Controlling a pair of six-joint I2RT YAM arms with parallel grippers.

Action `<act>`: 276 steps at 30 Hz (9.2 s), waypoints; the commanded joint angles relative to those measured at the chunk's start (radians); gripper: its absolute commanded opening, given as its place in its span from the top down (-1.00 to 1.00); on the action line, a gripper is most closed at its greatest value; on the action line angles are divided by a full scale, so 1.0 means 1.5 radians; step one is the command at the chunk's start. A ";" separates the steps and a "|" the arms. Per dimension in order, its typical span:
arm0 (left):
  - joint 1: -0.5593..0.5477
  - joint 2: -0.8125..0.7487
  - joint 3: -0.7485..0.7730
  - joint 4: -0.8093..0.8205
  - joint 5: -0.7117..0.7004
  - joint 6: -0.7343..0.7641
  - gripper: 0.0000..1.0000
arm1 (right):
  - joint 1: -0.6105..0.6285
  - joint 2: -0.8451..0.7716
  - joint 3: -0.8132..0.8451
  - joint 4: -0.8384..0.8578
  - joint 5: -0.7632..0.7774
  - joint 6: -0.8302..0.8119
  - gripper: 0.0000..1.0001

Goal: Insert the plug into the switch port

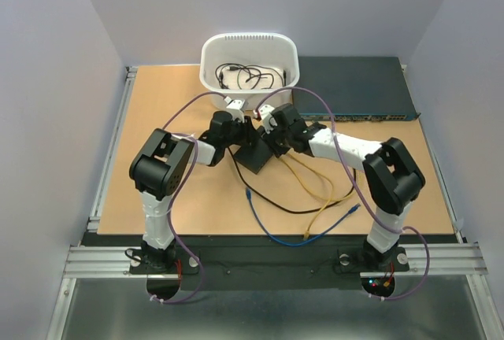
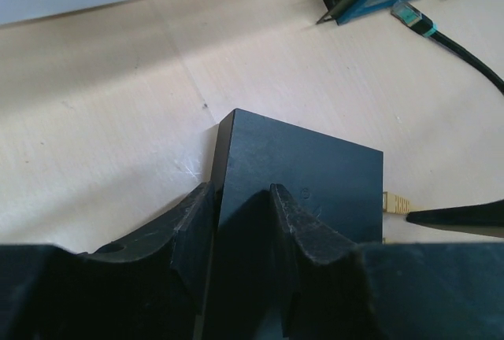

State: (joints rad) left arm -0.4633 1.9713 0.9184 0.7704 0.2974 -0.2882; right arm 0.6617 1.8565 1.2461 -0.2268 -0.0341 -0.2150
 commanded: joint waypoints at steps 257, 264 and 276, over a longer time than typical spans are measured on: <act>-0.102 -0.955 -0.452 -0.028 0.115 -0.278 1.00 | 0.329 -0.479 -0.377 0.401 0.109 0.238 0.45; -0.103 -0.956 -0.453 -0.028 0.116 -0.277 1.00 | 0.330 -0.475 -0.376 0.406 0.097 0.246 0.35; -0.102 -0.961 -0.452 -0.028 0.119 -0.276 1.00 | 0.330 -0.466 -0.379 0.410 0.106 0.253 0.39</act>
State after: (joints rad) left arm -0.6140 0.5522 0.1963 0.6609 0.4473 -0.7113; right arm 1.1538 1.1473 0.6861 0.3382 0.0959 0.1608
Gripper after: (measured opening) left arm 0.218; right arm 0.320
